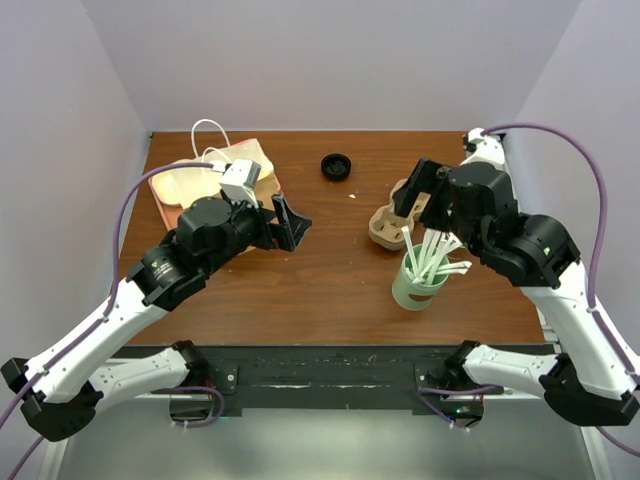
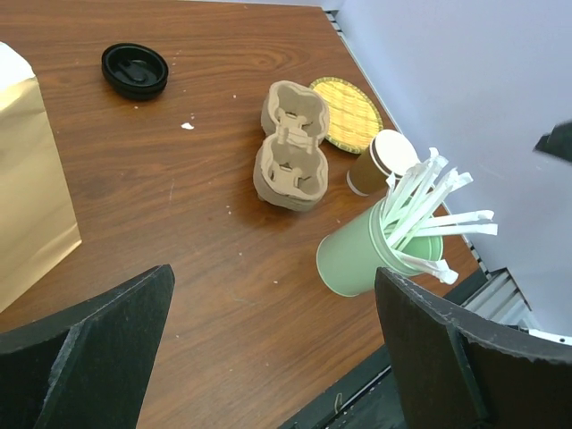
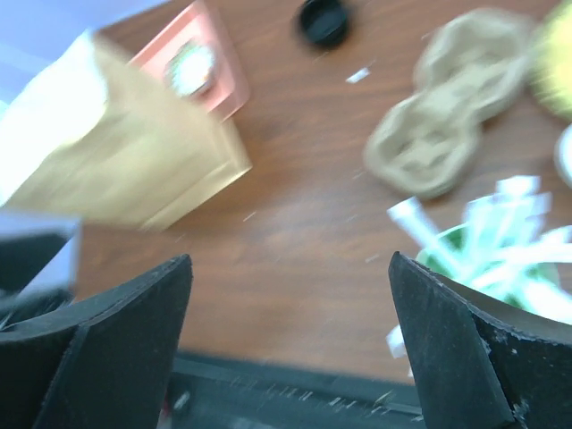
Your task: Pack the takeout coffee
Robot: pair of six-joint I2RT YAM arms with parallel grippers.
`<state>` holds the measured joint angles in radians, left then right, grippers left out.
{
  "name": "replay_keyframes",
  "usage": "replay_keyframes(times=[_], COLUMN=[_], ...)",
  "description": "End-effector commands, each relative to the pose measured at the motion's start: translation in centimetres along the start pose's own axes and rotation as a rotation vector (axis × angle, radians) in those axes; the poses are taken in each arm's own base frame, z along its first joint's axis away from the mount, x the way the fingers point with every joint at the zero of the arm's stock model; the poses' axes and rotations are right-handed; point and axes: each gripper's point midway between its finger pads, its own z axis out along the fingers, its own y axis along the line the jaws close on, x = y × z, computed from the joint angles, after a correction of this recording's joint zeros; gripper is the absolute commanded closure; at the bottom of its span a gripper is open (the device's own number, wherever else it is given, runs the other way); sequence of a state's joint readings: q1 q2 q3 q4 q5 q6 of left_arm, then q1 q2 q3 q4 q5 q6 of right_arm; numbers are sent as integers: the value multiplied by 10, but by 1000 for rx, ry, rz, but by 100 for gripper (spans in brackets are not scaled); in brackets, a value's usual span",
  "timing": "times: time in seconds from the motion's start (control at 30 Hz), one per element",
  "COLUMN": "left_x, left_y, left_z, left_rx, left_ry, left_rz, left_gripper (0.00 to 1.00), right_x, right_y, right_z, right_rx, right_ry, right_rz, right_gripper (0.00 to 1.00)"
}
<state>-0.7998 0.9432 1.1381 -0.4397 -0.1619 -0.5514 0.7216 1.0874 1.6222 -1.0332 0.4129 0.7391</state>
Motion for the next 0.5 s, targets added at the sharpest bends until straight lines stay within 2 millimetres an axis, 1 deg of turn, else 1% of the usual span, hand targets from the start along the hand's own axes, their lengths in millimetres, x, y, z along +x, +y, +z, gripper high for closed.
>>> replay_keyframes(times=[0.0, 0.03, 0.07, 0.1, 0.13, 0.17, 0.2, 0.23, 0.27, 0.3, 0.33, 0.37, 0.4, 0.47], left_x=[-19, -19, -17, -16, -15, -15, -14, -14, -14, -13, -15, -14, -14, -11], left_y=[-2, -3, -3, -5, -6, -6, -6, -7, -7, -5, -6, -4, -3, 0], left_z=[-3, -4, -4, -4, -4, -4, -3, -2, -2, -2, -2, -1, -2, -1], left_rx=[-9, -5, -1, 8, 16, 20, 20, 22, 20, 13, 10, 3, -6, -14], left_ry=[-40, -39, -36, -36, -33, -33, -28, -25, -23, -18, -18, -15, -11, -5], left_rz=[25, 23, 24, 23, 26, 27, 28, 32, 32, 33, 37, 37, 42, 49], left_gripper=[0, 0, 0, 0, 0, 0, 0, 0, 0, 0, 0, 0, 0, 0], right_x=[-63, -69, -68, -80, -81, -83, -92, -89, -91, -86, -82, -77, -64, -47], right_y=[-45, -50, -55, -83, -93, -100, -120, -130, -138, -154, -162, -171, -189, -205], right_z=[-2, 9, 19, 27, 41, 48, 50, 55, 59, 63, 67, 70, 74, 75], right_rx=[307, 372, 389, 469, 493, 487, 533, 551, 565, 593, 604, 616, 649, 684], right_ry=[-247, -238, -189, -175, -132, -114, -124, -110, -116, -93, -78, -56, -14, 19], right_rz=[-114, -167, -190, -161, -161, -140, -109, -104, -88, -57, -31, -9, 22, 92], right_gripper=[5, 5, 6, 9, 14, 16, 16, 21, 25, 29, 37, 41, 44, 48])
